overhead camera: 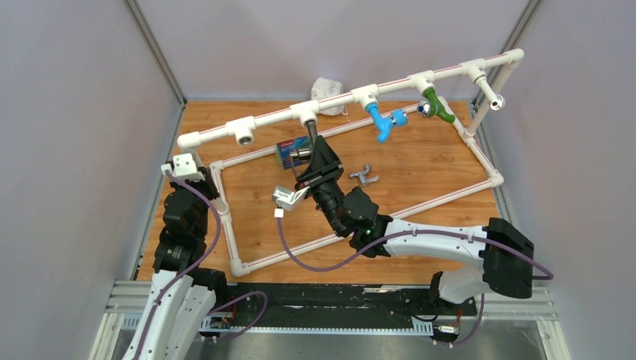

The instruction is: Install the water faucets

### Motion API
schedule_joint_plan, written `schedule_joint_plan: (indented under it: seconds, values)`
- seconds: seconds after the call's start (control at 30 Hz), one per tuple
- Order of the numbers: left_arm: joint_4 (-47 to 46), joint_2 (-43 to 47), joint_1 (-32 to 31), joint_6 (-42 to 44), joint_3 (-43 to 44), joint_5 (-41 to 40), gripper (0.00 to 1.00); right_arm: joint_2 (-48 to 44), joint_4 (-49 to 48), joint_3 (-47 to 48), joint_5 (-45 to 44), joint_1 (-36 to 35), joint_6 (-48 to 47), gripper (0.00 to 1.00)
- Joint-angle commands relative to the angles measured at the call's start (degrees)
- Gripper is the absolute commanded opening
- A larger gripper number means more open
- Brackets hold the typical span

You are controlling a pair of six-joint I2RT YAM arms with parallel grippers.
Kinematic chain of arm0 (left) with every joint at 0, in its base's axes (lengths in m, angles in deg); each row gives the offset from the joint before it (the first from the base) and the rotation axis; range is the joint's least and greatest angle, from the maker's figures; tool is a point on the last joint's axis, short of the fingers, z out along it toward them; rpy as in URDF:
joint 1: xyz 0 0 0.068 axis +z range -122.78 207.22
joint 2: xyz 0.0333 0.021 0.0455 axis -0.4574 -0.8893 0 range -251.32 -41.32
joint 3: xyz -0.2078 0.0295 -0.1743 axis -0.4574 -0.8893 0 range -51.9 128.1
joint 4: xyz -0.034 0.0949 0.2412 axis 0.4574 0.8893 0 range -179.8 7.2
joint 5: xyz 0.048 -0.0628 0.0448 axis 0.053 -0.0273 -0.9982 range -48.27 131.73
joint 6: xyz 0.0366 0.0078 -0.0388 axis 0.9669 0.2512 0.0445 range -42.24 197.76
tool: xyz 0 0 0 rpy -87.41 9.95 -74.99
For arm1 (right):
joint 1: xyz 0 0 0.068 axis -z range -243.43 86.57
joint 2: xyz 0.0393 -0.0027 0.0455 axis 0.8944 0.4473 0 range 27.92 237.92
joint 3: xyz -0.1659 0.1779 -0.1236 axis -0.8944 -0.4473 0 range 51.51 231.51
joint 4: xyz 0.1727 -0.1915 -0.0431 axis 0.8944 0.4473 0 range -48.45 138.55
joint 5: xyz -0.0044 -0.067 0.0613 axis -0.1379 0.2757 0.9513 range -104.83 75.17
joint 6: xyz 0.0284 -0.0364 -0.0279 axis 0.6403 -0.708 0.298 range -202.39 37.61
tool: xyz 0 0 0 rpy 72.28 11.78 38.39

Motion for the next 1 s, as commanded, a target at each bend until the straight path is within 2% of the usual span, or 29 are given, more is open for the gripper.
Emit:
schedule_joint_plan:
  seconds: [0.0, 0.27, 0.6, 0.8, 0.97]
  values:
    - [3.0, 0.0, -0.9, -0.7, 1.0, 3.7, 0.06, 0.6, -0.5, 3.5, 0.6, 0.7, 0.8, 0.00]
    - [3.0, 0.3, -0.9, -0.6, 0.9, 3.9, 0.04, 0.8, 2.7, 3.6, 1.9, 1.6, 1.4, 0.00]
    - [3.1, 0.5, -1.0, -0.3, 0.9, 4.0, 0.03, -0.3, 13.1, 4.6, -0.7, 3.7, -1.3, 0.00]
    - [3.2, 0.5, -0.9, -0.2, 0.9, 4.0, 0.02, -2.9, 23.5, 7.5, 1.3, 6.2, 4.5, 0.00]
    - [3.3, 0.5, -0.9, -0.2, 0.8, 4.1, 0.01, -2.8, 24.0, 8.1, 1.5, 7.4, 5.7, 0.00]
